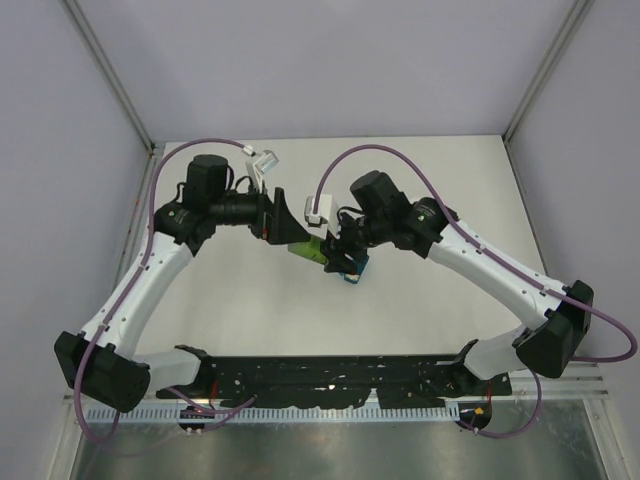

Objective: Sort the pills into containers
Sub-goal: Screw the lid of the pill bottle onto the pill bottle.

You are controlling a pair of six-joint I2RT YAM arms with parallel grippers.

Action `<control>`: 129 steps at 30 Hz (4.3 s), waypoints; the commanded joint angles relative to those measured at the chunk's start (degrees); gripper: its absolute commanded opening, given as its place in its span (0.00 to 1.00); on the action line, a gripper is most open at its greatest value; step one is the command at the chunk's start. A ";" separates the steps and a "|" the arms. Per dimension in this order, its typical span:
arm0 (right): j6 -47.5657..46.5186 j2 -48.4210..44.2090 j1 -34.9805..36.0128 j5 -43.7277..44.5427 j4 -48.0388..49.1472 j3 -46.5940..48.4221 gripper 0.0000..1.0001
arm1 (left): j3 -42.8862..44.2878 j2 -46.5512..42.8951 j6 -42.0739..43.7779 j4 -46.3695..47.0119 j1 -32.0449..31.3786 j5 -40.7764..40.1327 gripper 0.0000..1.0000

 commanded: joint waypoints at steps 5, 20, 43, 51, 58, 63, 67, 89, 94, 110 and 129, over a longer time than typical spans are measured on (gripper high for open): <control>0.75 -2.37 0.26 1.39 3.18 0.09 0.05 | -1.14 -0.52 -3.29 2.12 0.32 2.90 0.68; 0.58 -2.02 0.26 -0.45 2.83 0.18 0.06 | -4.14 -1.22 -1.54 5.11 0.32 8.17 0.05; -7.42 6.33 -2.73 -28.94 -11.23 6.24 0.06 | -17.23 -17.57 41.63 3.61 -13.13 1.86 0.57; -5.41 4.05 -2.38 -22.35 -7.90 4.57 0.06 | -13.20 -16.69 33.29 4.41 -12.08 -6.94 1.00; -2.86 0.80 -1.94 -16.55 -3.24 2.11 0.06 | -9.06 -15.11 19.94 5.64 -6.20 -5.00 1.00; -0.75 -0.70 -1.06 -9.79 -0.60 1.58 0.05 | -5.81 -12.30 7.64 6.34 -2.15 -0.36 1.00; 0.22 -1.32 -0.54 -6.53 0.81 1.40 0.06 | -2.65 -8.09 1.30 4.15 -1.09 1.40 1.00; 0.22 -1.49 -0.36 -3.88 0.81 1.67 0.06 | -5.81 -3.95 3.91 3.53 -0.39 10.28 0.17; 0.05 -1.41 -0.36 -5.64 0.55 1.40 0.06 | -6.68 -4.73 10.14 2.74 -0.47 12.83 0.00; -1.09 2.37 -3.26 -21.18 -3.05 3.16 0.06 | -14.85 -15.72 32.46 5.91 -4.77 16.53 0.00; -4.00 3.34 -3.35 -24.63 -6.05 2.11 0.06 | -13.81 -17.92 31.00 8.18 -8.48 4.06 0.77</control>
